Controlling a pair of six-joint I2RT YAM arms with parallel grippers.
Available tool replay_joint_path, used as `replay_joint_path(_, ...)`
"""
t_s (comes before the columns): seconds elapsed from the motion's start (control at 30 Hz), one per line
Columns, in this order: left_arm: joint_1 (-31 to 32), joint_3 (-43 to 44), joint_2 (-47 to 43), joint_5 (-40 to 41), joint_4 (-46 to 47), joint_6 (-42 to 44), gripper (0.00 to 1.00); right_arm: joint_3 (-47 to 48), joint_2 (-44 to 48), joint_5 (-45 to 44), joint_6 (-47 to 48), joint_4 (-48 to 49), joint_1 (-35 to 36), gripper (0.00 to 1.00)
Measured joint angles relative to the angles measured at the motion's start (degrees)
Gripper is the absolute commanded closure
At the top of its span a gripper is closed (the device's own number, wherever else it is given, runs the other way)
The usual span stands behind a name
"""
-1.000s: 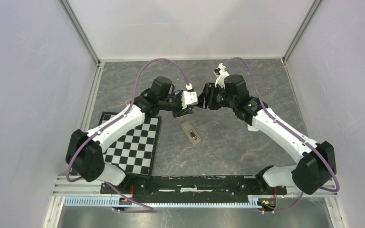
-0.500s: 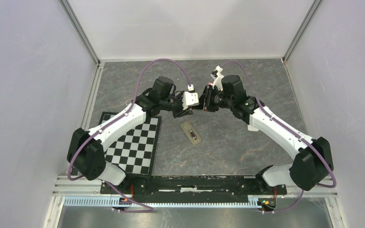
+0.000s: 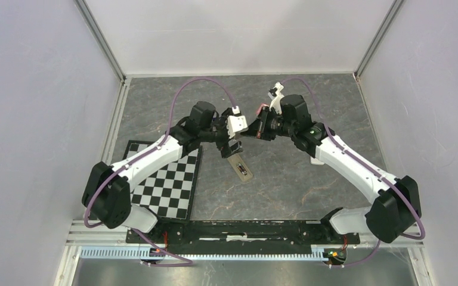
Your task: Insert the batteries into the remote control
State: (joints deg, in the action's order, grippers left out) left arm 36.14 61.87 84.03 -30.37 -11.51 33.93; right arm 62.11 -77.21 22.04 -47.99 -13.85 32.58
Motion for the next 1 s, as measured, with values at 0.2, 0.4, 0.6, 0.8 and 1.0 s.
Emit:
replay_joint_path(0.2,-1.92,-9.92,-7.39,1.97,6.32,-12.68,0.0,-2.75,2.95,-2.49,0.28,0.7,-1.27,1.0)
replay_joint_path(0.4,-11.34,-18.1,-19.89,-1.44,15.45,-33.7,0.0,-8.63,3.52,-4.26,7.65,1.07,-0.57,1.0)
replay_joint_path(0.6,-14.16,-18.84,-19.67,0.33,16.2,-49.59,0.02,-12.9,-0.48,-3.15,15.17,1.11,7.15,1.0)
replay_joint_path(0.8,-14.34,-23.3,-14.27,5.09,16.22,-61.9,0.14,-15.13,-5.42,-3.39,18.6,1.36,13.94,1.0)
replay_joint_path(1.0,-14.43,-24.87,-10.08,7.34,16.11,-68.28,0.15,-16.61,-7.54,-8.17,18.91,2.08,14.4,1.0)
